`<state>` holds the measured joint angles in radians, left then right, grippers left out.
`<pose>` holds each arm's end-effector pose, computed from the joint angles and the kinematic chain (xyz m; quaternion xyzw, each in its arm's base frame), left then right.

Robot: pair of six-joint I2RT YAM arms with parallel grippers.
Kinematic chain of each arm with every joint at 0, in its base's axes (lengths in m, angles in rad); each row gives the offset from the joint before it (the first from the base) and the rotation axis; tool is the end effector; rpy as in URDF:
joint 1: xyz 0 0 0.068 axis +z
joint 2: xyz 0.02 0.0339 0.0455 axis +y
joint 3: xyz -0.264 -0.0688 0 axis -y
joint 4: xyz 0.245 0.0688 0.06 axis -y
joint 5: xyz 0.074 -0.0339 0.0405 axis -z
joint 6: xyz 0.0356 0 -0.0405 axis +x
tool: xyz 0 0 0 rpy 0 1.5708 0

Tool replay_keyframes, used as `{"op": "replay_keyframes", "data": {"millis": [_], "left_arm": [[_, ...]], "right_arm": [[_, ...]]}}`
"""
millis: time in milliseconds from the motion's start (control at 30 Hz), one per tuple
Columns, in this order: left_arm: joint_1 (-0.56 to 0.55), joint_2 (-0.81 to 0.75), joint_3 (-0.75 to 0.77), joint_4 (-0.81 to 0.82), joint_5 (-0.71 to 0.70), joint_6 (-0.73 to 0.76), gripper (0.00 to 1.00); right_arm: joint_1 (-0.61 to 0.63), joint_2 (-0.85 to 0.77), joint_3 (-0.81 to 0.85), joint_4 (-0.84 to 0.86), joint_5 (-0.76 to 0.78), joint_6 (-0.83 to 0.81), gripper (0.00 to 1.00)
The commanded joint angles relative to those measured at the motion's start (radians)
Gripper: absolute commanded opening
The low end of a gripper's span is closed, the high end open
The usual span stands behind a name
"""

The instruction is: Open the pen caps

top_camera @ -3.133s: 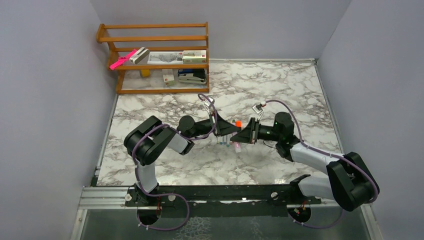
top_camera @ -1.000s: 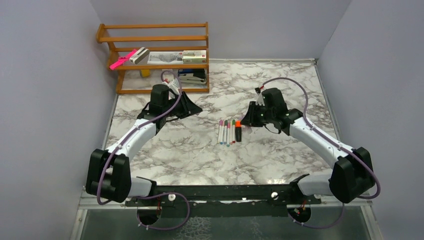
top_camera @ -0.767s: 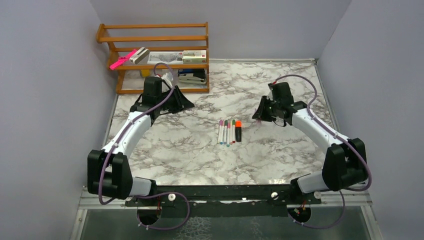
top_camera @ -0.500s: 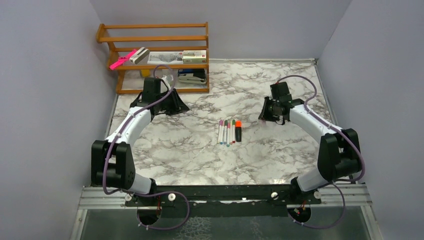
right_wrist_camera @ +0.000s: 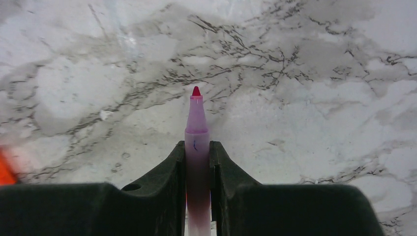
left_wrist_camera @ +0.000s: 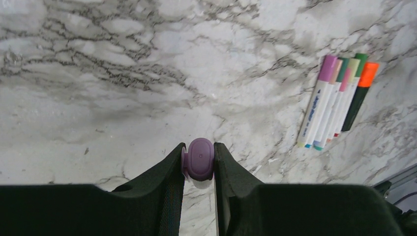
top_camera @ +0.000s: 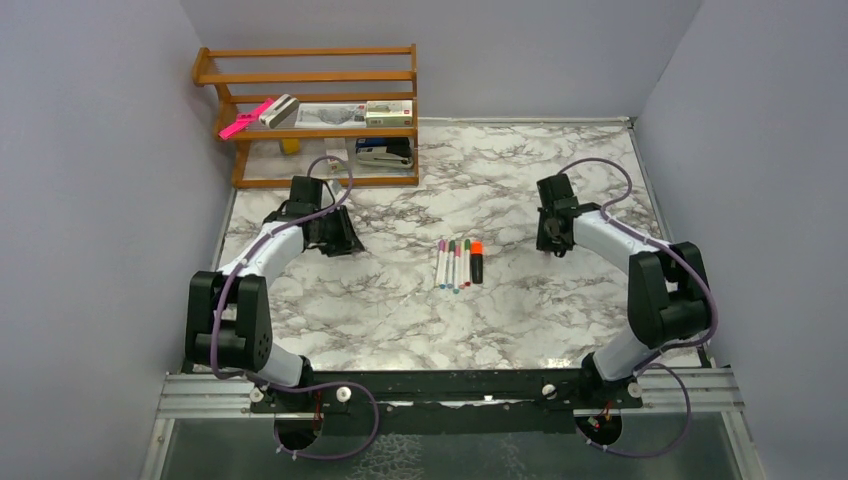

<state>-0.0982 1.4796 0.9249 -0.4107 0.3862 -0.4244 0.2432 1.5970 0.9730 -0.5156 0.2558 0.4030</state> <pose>0.2940 -0.0424 0.2104 -0.0957 0.9337 -0.2525 0.2353 0.2993 0.0650 0.1844 0.1045 0.9636 -0.0508 0.2408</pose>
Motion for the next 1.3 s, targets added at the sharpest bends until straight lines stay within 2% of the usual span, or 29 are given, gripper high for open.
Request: {"op": "replay_keyframes", "data": {"millis": [0,167,400,600,800,833,967,1133,1267], "left_arm": [[0.006,0.002,-0.042,-0.016,-0.068,0.036,0.11],[0.007,0.031,-0.031,-0.016,-0.121,0.057,0.12],[0.008,0.051,-0.006,-0.013,-0.197,0.042,0.13],[0.007,0.113,0.098,-0.028,-0.212,0.018,0.13],[0.008,0.171,0.189,-0.116,-0.252,0.089,0.14],[0.008,0.172,0.192,-0.123,-0.26,0.094,0.17],[0.007,0.182,0.176,-0.13,-0.272,0.121,0.21],[0.009,0.195,0.162,-0.135,-0.283,0.157,0.28],[0.008,0.212,0.179,-0.128,-0.256,0.156,0.32]], "right_arm": [[-0.015,0.054,-0.033,0.04,0.051,-0.005,0.01],[-0.026,0.103,-0.041,0.052,0.023,0.01,0.01],[-0.032,0.09,-0.048,0.056,0.008,0.027,0.01],[-0.038,0.087,-0.044,0.072,0.017,0.041,0.01],[-0.052,0.093,-0.033,0.077,0.01,0.037,0.01],[-0.051,0.094,-0.039,0.085,0.006,0.039,0.01],[-0.053,0.093,-0.042,0.074,-0.001,0.049,0.04],[-0.052,0.052,-0.08,0.081,0.009,0.033,0.18],[-0.051,0.038,-0.098,0.083,0.014,0.027,0.22]]}}
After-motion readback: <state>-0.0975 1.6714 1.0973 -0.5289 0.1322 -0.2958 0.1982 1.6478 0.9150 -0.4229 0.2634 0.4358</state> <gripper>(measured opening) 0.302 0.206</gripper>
